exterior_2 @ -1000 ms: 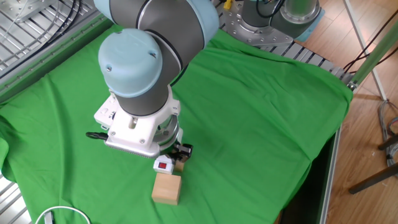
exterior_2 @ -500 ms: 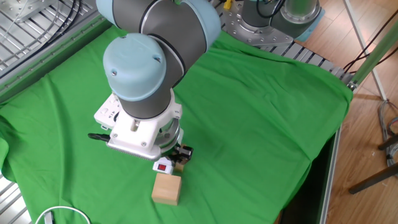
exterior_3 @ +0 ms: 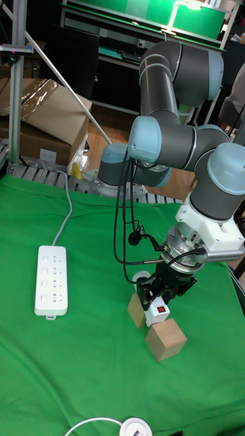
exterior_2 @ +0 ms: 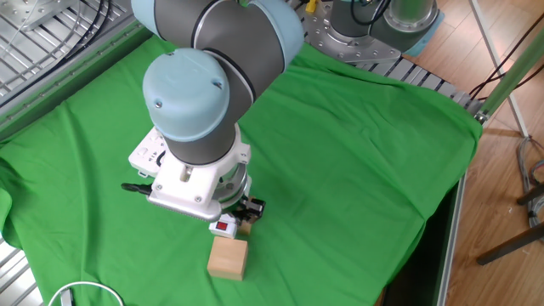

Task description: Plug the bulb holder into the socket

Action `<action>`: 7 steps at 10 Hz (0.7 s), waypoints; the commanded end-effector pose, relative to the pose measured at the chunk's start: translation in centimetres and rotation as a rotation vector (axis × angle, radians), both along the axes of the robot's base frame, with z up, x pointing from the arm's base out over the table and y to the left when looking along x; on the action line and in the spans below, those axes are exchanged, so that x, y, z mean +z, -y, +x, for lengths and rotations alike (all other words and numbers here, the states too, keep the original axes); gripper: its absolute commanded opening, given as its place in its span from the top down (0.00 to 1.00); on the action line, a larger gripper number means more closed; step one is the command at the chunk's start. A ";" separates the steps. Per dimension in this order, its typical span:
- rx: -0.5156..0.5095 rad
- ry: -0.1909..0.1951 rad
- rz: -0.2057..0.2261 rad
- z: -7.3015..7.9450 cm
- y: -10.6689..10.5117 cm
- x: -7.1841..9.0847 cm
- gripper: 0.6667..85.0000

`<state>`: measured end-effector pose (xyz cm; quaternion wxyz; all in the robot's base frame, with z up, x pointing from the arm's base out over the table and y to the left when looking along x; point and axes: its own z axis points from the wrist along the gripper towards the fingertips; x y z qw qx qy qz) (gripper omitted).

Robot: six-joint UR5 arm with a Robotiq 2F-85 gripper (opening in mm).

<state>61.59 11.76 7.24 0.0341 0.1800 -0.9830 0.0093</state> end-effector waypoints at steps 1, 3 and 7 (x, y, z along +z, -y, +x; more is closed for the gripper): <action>-0.022 0.003 0.002 0.2 -0.1 0.0 0.46; -0.028 0.004 0.005 0.4 -0.3 -0.2 0.46; -0.036 0.009 0.001 0.4 -0.5 -0.7 0.51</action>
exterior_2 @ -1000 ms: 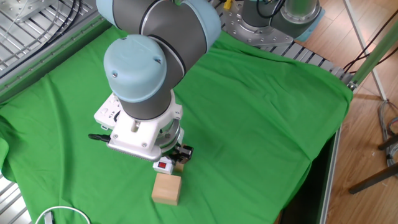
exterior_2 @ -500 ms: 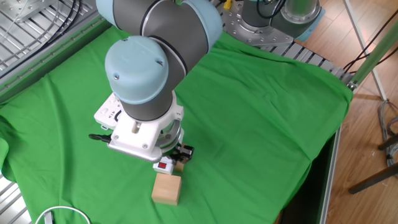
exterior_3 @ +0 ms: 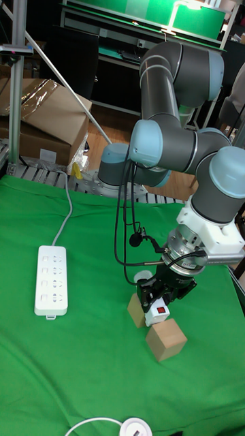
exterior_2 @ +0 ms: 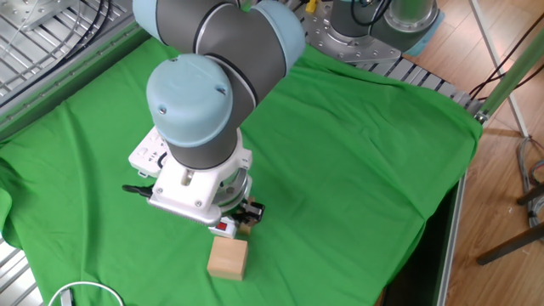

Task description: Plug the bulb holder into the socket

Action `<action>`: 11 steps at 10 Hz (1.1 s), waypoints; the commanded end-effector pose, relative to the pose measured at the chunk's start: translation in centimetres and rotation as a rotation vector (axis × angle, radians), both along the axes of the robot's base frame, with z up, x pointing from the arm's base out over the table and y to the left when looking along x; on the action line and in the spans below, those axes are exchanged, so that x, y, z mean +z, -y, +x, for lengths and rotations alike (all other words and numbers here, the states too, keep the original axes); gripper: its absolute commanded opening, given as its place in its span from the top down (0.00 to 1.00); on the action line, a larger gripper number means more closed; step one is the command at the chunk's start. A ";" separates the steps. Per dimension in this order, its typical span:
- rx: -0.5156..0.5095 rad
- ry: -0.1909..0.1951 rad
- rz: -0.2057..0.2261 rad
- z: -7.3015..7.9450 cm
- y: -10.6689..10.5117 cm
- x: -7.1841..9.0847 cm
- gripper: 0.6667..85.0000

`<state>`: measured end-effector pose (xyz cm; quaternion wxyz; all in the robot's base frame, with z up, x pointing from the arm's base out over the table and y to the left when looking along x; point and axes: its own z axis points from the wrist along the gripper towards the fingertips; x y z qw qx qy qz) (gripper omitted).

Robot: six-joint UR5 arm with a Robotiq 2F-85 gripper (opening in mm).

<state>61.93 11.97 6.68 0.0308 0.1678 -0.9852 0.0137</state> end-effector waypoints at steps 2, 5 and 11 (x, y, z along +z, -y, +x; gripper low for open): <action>-0.011 0.006 0.006 0.2 -0.2 -0.4 0.52; -0.003 -0.018 0.015 0.1 -0.5 0.8 0.50; -0.040 -0.011 -0.031 0.0 0.4 0.9 1.00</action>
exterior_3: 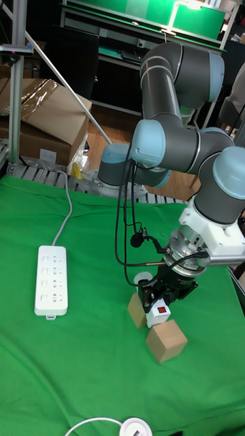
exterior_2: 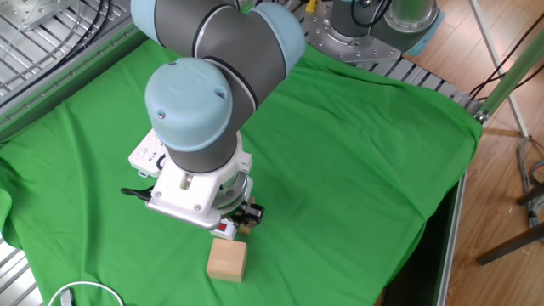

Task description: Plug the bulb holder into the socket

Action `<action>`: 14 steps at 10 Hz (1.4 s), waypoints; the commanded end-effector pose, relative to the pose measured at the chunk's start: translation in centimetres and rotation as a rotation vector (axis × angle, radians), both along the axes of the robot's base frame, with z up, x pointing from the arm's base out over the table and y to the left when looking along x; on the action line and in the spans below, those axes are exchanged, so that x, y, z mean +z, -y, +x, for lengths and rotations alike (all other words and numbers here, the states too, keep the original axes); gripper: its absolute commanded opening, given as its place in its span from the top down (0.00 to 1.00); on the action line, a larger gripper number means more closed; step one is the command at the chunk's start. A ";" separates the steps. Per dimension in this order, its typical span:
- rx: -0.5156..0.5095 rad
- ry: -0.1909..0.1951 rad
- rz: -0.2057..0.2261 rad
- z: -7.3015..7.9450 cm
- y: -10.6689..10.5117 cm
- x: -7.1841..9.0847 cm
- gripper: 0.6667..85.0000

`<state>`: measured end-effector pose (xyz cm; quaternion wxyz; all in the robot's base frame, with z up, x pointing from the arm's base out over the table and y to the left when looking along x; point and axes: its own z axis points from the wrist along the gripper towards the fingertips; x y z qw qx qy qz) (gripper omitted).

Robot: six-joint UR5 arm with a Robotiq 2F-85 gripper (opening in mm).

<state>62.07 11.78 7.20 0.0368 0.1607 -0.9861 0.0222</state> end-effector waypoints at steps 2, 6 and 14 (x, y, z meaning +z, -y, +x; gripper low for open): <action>-0.033 0.004 0.017 -0.1 -0.7 0.6 1.00; -0.024 -0.003 0.084 -0.1 -2.5 5.2 1.00; 0.292 0.014 0.128 0.5 3.6 11.3 1.00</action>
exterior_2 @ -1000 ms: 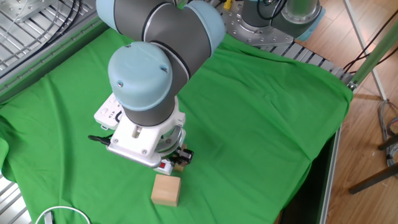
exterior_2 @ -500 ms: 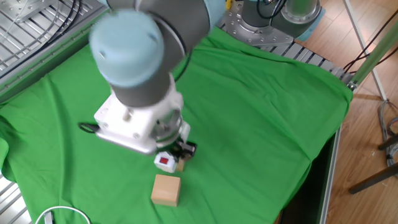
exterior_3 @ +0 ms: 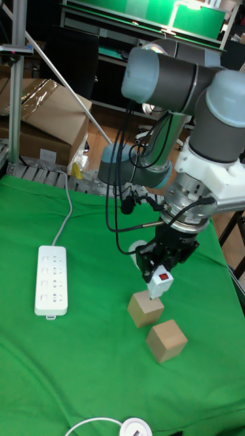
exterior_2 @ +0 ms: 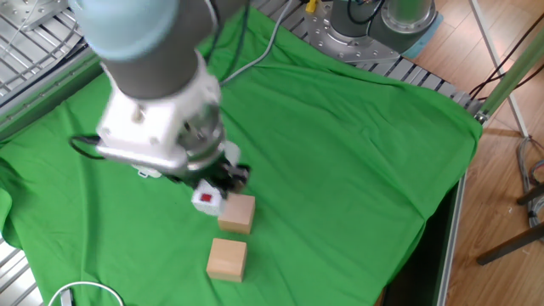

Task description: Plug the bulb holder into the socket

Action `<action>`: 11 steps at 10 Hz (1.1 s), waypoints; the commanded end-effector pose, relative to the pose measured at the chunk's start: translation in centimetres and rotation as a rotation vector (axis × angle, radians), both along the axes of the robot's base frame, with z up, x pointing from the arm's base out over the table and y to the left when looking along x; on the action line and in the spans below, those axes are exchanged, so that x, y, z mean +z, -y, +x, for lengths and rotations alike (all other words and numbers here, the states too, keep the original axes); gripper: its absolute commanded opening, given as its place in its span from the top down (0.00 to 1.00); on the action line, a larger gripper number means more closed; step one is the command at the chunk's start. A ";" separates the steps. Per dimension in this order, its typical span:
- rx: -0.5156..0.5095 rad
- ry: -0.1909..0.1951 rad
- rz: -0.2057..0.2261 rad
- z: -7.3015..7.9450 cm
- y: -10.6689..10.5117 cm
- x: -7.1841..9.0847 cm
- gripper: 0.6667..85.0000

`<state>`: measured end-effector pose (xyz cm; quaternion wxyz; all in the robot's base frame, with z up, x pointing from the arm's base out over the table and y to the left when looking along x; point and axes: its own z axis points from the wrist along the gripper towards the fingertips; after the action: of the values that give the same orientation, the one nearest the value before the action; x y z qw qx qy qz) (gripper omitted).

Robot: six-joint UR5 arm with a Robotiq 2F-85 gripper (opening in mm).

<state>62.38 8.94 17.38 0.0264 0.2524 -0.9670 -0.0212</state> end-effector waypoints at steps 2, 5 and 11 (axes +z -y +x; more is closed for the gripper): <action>0.055 0.011 0.024 0.2 0.9 1.1 1.00; 0.159 0.048 0.028 1.1 1.2 1.1 1.00; 0.574 0.028 -0.045 0.1 15.5 0.4 1.00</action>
<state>62.60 -2.17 18.53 0.0260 0.4482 -0.8936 0.0025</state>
